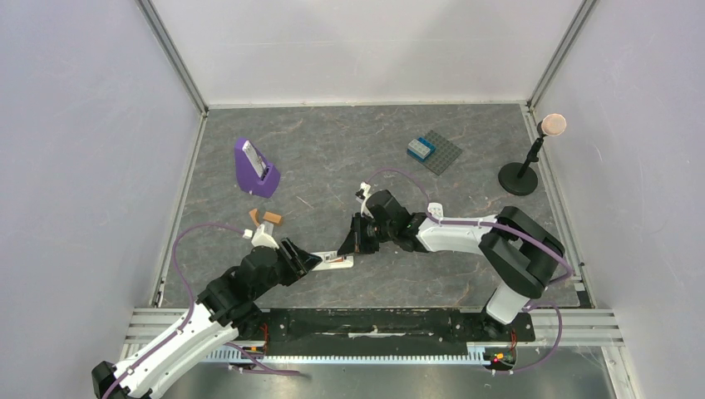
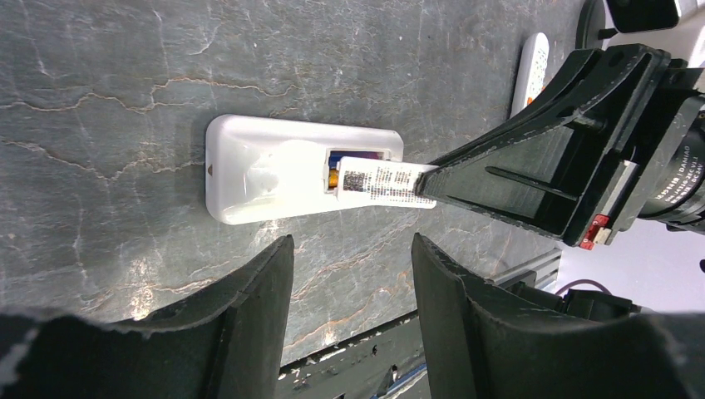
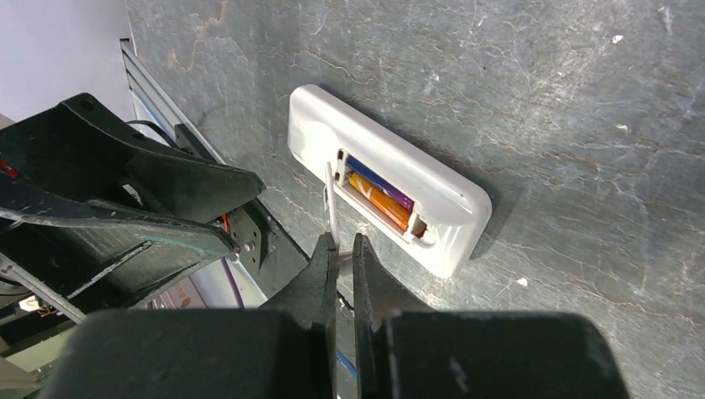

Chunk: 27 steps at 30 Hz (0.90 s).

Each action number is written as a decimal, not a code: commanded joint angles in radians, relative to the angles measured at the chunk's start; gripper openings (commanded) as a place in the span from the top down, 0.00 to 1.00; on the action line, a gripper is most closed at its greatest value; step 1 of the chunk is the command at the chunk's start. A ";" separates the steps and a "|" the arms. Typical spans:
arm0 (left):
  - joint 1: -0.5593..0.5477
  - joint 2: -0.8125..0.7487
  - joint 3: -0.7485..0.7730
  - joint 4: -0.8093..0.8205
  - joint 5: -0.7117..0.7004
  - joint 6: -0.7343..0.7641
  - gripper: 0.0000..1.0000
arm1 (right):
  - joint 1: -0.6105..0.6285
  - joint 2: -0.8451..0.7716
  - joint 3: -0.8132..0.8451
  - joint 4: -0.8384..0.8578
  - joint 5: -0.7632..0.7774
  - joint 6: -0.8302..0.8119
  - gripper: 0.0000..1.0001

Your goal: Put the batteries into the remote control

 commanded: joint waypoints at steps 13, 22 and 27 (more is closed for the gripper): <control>-0.001 -0.005 -0.006 0.008 -0.032 -0.044 0.40 | -0.001 0.038 0.000 0.076 -0.010 0.044 1.00; -0.001 -0.006 -0.005 0.006 -0.031 -0.041 0.40 | 0.000 0.043 -0.008 0.056 0.020 0.036 1.00; -0.001 -0.005 -0.005 0.006 -0.032 -0.041 0.40 | -0.001 0.037 -0.011 0.040 0.038 0.028 1.00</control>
